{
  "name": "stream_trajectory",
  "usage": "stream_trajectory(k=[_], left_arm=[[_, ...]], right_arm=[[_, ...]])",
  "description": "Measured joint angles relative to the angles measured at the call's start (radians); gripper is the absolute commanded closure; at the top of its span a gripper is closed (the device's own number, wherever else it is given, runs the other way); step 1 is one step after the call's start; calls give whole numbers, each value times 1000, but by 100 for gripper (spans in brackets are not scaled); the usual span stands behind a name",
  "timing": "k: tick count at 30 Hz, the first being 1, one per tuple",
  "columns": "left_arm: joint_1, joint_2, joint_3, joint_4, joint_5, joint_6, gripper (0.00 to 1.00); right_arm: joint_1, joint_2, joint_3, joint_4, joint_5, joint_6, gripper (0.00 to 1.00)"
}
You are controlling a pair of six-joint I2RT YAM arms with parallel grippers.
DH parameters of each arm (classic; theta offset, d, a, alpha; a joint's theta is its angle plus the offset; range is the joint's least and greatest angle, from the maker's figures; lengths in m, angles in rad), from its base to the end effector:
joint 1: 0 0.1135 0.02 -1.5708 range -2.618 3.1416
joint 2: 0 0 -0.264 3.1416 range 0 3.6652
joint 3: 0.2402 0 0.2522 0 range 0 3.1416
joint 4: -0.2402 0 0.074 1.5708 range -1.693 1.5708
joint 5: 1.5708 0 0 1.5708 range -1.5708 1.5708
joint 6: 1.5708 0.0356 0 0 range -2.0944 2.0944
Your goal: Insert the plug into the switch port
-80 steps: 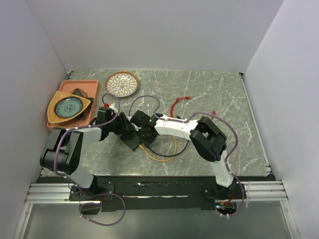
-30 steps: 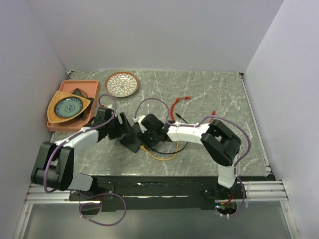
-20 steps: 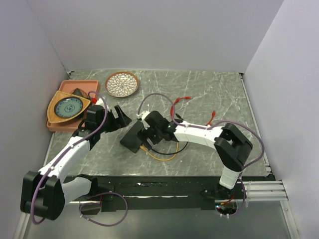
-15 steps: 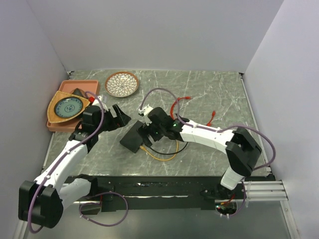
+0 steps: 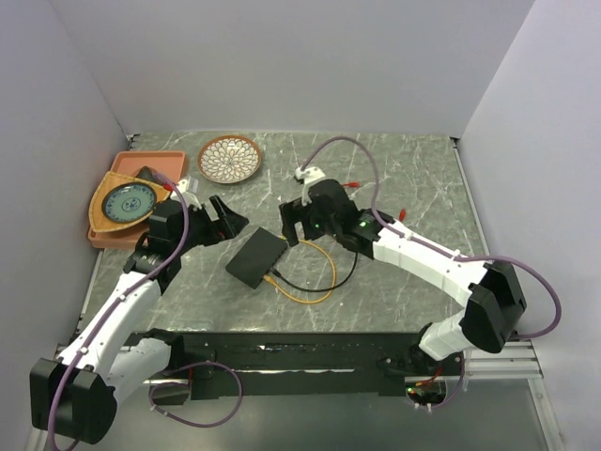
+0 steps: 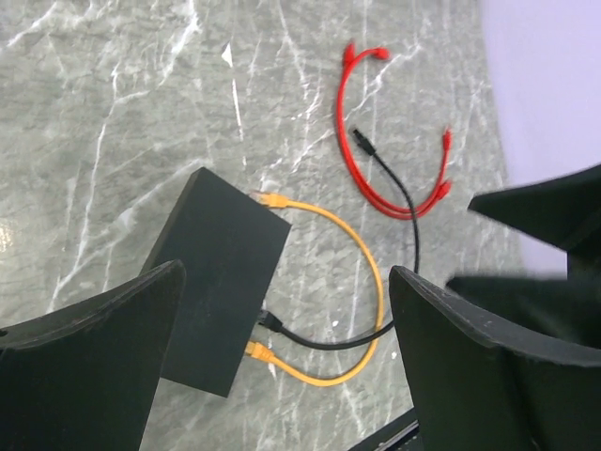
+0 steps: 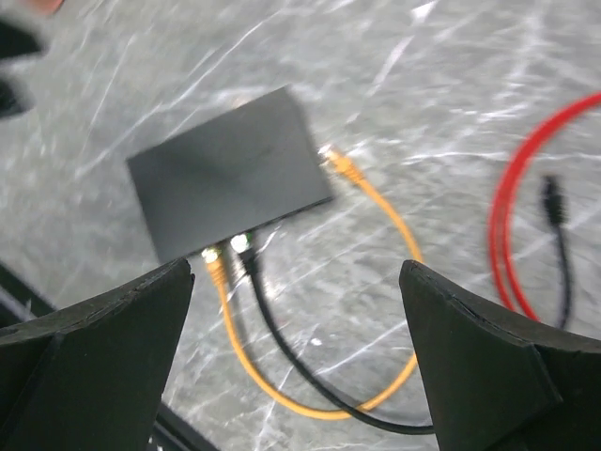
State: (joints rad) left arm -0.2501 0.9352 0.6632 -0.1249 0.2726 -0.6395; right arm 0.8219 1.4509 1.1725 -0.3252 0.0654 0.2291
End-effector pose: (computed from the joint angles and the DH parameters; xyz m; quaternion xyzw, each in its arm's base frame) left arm 0.2061 -0.0626 0.2761 -0.0858 0.8239 -0.3382 0.4466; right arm 0.2268 0.2406 0.3038 -0.2439 0.8507 0.2081 0.4165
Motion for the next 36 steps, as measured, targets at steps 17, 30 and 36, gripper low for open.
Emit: stream_trajectory(k=[17, 30, 36], left_arm=[[0, -25, 26, -32, -106, -75, 4], [0, 81, 37, -16, -88, -72, 4], [0, 121, 33, 7, -63, -72, 4]], right_arm=[[-116, 216, 269, -177, 279, 85, 1], [-294, 570, 518, -314, 257, 139, 16], [-319, 661, 571, -317, 201, 149, 29]])
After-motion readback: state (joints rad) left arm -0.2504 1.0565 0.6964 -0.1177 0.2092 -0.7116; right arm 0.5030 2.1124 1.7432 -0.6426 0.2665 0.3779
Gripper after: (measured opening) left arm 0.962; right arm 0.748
